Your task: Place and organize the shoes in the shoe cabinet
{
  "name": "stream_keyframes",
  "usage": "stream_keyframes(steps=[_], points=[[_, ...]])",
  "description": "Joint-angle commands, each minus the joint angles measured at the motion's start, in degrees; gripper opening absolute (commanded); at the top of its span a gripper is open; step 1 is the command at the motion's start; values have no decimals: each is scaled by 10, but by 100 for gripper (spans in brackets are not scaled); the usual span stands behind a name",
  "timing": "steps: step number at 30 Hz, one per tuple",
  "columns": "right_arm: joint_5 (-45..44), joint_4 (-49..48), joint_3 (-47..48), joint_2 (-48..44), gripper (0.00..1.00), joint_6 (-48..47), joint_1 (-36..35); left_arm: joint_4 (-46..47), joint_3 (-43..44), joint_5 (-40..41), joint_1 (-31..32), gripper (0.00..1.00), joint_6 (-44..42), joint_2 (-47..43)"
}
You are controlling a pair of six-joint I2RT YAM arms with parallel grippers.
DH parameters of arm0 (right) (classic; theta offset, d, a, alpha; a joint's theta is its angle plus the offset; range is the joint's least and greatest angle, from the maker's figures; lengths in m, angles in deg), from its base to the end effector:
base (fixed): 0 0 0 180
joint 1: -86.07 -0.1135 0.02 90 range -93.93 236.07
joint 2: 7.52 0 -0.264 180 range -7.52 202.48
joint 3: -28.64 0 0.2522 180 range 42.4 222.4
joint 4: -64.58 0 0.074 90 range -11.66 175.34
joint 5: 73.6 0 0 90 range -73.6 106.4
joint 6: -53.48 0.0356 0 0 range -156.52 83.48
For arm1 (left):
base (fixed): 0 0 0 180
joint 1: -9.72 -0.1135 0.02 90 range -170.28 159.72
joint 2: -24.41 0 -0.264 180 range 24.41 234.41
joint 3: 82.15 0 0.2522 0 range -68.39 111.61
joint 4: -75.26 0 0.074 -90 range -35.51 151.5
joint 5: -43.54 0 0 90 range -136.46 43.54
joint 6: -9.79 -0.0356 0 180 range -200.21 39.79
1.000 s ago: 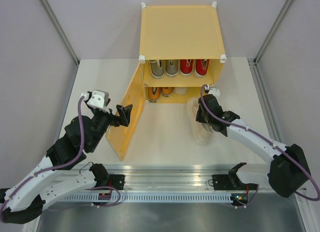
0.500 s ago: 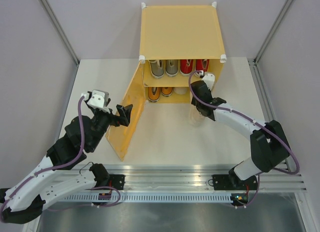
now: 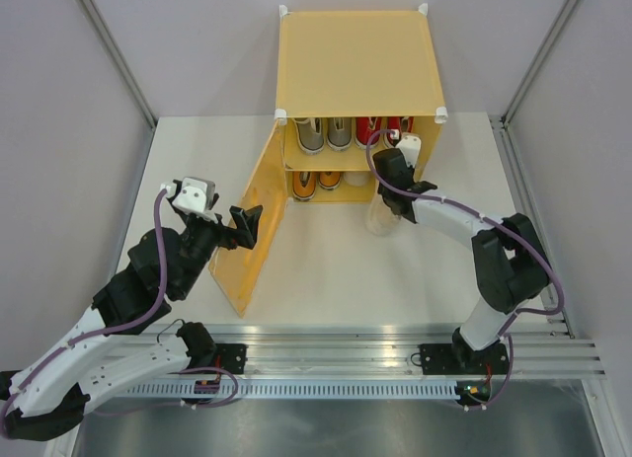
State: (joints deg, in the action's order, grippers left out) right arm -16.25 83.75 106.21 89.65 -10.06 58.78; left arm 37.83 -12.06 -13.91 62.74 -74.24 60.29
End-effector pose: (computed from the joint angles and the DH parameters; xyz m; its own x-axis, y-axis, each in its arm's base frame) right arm 0.3390 0.1533 0.2257 -0.5037 0.1623 -0.8485 0.2370 0.9705 0.0450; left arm 0.0866 -0.0831 0.4042 -0.0700 -0.0527 -0.9961 0.3448 0.9358 -0.0738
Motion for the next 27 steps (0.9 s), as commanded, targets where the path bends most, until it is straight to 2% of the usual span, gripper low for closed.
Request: stream_keyframes(steps=[1,3,4,5,7,10,14,18,22,26,27], points=[[-25,-66,44,4,1,-20,8,-61,-24,-11,0,98,9,17],[-7,-68,44,8,24,-25,10,-61,-23,-11,0,99,8,17],[1,-68,43,8,44,-30,10,-61,-24,-11,0,99,8,17],[7,-68,40,6,52,-29,11,-61,-24,-12,0,99,8,17],[28,-71,26,-6,63,-28,10,-60,-23,-11,0,99,8,17],[50,-75,6,-28,67,-26,10,-61,-24,-11,1,99,7,17],[81,-80,-39,-88,66,-11,7,-61,-24,-11,1,96,6,16],[81,-82,-102,-159,68,3,-28,-61,-24,-14,1,88,5,14],[52,-64,-165,-215,82,33,-74,-61,-24,-21,0,78,5,17],[15,-25,-211,-239,84,101,-116,-60,-23,-21,0,72,6,17],[10,-25,-233,-238,84,128,-123,-61,-24,-21,1,65,6,16]])
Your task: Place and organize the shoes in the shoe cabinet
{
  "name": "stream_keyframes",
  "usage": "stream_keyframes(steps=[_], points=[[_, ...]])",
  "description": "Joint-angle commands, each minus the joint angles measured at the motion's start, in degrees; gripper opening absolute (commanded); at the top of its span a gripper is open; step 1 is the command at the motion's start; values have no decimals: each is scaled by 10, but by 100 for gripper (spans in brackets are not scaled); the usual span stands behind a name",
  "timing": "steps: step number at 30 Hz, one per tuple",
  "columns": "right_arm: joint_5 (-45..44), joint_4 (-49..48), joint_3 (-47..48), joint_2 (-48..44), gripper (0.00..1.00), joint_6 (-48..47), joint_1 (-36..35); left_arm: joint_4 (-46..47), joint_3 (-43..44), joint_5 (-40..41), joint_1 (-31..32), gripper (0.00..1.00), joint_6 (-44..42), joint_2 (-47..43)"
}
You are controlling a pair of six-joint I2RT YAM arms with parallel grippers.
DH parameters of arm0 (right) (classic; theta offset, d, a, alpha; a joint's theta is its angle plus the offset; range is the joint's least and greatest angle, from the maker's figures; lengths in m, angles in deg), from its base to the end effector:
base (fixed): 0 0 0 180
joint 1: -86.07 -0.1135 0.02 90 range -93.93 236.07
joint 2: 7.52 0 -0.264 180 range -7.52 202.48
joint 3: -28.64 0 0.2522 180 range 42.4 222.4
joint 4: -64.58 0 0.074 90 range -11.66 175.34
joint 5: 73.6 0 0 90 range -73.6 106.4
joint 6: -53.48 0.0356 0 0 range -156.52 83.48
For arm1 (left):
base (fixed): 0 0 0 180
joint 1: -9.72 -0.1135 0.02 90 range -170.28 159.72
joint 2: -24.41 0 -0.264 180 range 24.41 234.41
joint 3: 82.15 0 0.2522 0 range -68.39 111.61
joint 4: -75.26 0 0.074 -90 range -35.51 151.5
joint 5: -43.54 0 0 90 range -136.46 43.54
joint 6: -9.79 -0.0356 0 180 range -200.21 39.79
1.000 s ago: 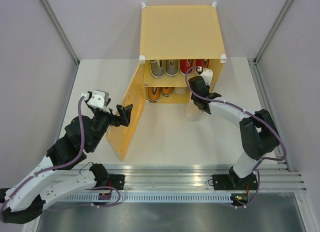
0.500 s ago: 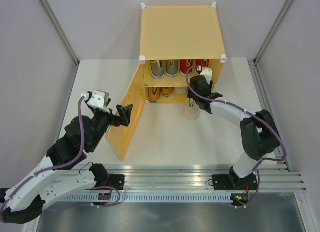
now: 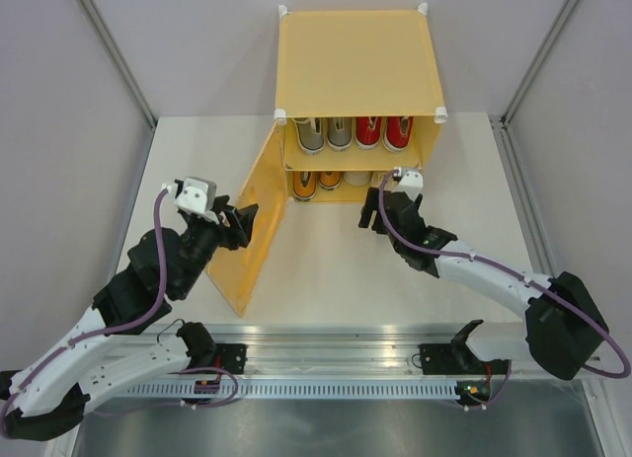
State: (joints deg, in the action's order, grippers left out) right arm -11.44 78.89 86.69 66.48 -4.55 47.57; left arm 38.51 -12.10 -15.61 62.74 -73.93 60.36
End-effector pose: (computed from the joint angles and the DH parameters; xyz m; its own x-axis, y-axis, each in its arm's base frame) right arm 0.2301 0.1618 0.2448 -0.4589 0.2332 -0.8573 0.0096 0.9662 0.2577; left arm 0.0865 -0.0845 0.4050 -0.0690 -0.0645 -0.9955 0.3724 0.9241 -0.0857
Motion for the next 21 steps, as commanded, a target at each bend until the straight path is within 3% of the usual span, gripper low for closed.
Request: stream_keyframes(steps=[1,3,5,11,14,17,19,21], points=[[-40,22,-46,3,84,80,-10,-68,-22,-4,0,63,4,14],[-54,19,-54,19,84,89,-10,-67,-23,-4,0,50,4,11],[-69,16,-44,49,84,90,-10,-67,-24,-4,0,44,5,10],[-78,0,-2,129,86,77,10,-66,-26,-1,0,44,6,5],[-57,-32,16,165,81,71,40,-65,-27,-2,0,42,6,4],[-43,-63,26,187,73,39,62,-65,-27,-3,0,37,6,4],[-28,-85,31,195,62,11,70,-63,-27,-1,0,34,6,4],[-22,-119,34,198,44,-31,79,-64,-27,2,0,28,6,4]])
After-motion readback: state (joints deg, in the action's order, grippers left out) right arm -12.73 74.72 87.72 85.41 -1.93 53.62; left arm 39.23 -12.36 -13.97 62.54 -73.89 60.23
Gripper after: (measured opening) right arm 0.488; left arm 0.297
